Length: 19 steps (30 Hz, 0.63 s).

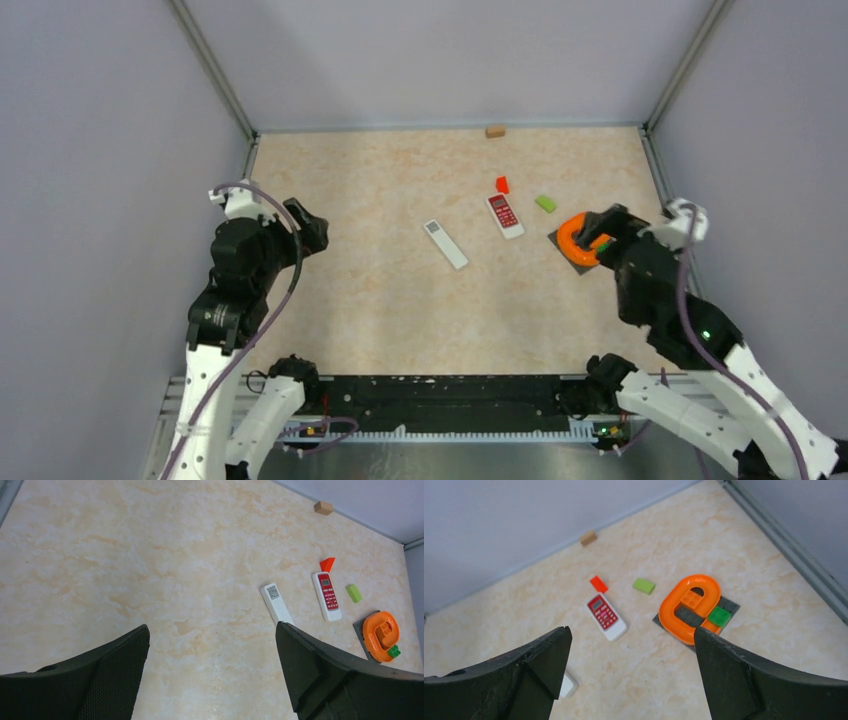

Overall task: Load the batteries into the remote control
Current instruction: Reset both arms

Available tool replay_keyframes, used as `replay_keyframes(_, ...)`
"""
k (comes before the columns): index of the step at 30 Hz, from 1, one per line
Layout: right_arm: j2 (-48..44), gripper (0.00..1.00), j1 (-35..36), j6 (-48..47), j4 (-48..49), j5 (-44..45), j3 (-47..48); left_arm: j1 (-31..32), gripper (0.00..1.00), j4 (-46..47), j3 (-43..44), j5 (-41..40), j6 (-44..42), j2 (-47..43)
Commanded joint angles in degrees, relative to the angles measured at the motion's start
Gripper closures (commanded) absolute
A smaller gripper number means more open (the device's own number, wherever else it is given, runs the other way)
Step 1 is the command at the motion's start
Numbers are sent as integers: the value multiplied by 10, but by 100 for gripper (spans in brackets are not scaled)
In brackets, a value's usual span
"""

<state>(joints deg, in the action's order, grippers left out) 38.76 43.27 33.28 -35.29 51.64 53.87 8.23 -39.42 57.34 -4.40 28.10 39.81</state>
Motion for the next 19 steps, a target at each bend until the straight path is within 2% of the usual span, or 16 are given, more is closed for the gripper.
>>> replay_keyframes(1, -112, 5, -4, -14, -60, 90, -5, -2, 1, -25, 37, -46, -31, -31)
replay_keyframes(6, -164, 5, -4, -98, -56, 98, 25, -2, 1, -45, 70, -83, -55, -46)
replay_keyframes(19, -141, 3, -4, -128, -40, 84, 42, -2, 1, -51, 87, -94, -56, -53)
